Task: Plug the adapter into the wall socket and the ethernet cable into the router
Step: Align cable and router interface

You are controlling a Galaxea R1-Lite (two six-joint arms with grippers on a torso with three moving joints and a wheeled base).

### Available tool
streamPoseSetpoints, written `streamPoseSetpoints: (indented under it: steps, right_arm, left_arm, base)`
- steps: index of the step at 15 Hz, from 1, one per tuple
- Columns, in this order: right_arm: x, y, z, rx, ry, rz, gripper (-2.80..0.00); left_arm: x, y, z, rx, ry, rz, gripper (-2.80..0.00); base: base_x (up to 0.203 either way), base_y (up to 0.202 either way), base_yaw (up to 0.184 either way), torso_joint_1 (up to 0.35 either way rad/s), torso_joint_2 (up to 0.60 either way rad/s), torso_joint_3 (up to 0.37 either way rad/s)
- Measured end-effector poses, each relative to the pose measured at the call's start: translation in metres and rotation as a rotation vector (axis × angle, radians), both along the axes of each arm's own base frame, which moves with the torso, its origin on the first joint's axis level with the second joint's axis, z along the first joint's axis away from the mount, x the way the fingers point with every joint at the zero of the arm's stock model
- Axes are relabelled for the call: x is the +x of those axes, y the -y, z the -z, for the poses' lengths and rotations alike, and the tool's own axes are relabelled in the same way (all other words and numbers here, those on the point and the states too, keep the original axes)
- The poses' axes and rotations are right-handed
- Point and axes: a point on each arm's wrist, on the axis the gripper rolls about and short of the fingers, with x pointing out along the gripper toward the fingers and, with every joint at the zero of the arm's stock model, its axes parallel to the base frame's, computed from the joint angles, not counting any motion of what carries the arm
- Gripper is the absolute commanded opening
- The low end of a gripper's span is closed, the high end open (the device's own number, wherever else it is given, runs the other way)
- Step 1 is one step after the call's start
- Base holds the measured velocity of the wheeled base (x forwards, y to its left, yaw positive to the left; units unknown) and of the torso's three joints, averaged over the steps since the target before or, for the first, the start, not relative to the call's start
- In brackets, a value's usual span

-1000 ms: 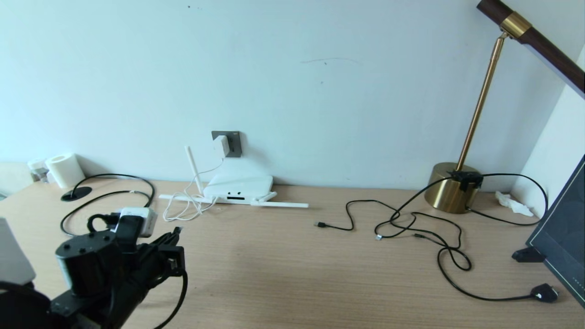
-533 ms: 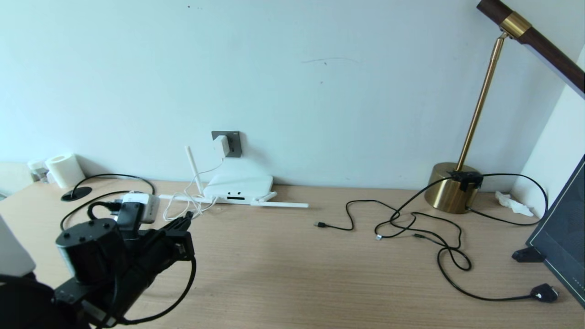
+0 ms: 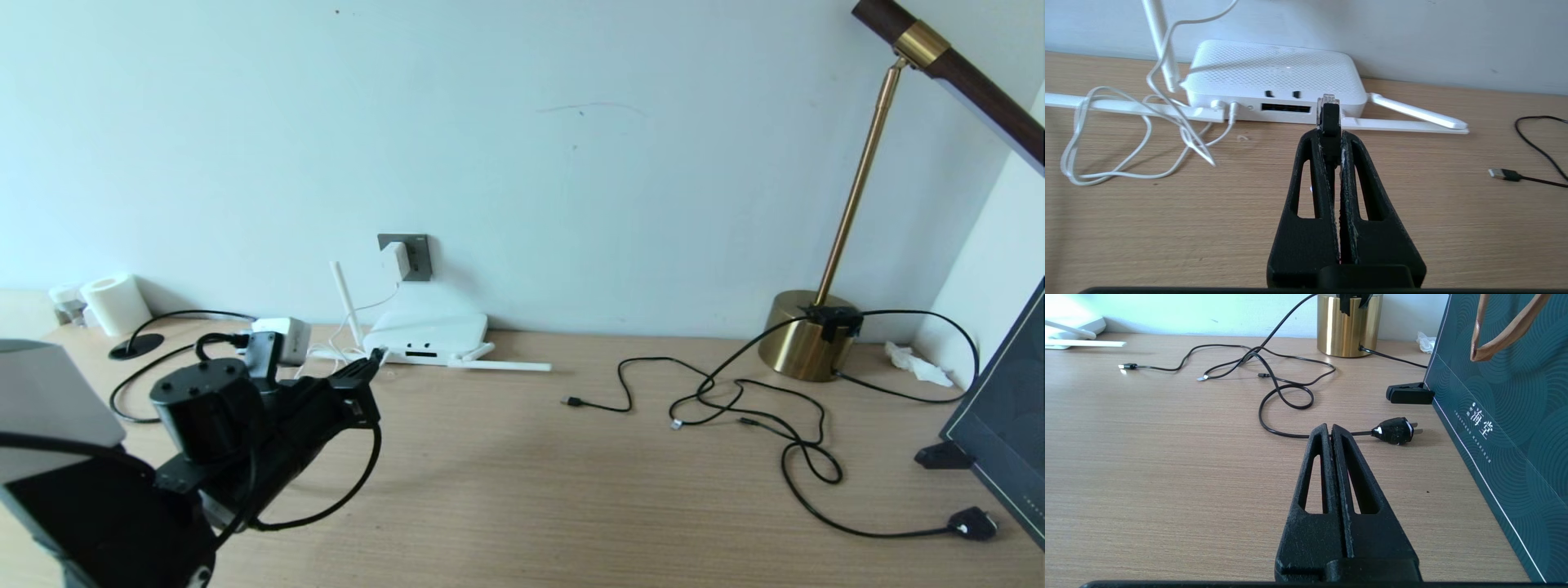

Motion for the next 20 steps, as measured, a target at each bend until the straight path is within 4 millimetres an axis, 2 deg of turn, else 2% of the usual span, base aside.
streamPoseSetpoints:
  steps: [6, 11, 20]
  right_arm:
    - [0.0, 0.0, 0.0, 0.0, 0.0, 0.0, -2.8]
    - [0.0, 0.0, 0.0, 0.0, 0.0, 0.0, -2.8]
    - [0.0, 0.0, 0.0, 0.0, 0.0, 0.0, -2.8]
  left_arm:
    - [0.008, 0.001, 0.012, -0.012, -0.039, 0.036, -2.8]
    - [0.039, 0.002, 0.023, -0.012, -0.025, 0.021, -2.8]
    - [0.067, 0.011, 0.049, -0.003, -0.057, 0.032, -2.8]
  base:
    - [0.0, 0.0, 0.0, 0.0, 0.0, 0.0]
    - [0.0, 0.0, 0.0, 0.0, 0.0, 0.0]
    - [0.0, 0.0, 0.0, 0.0, 0.0, 0.0]
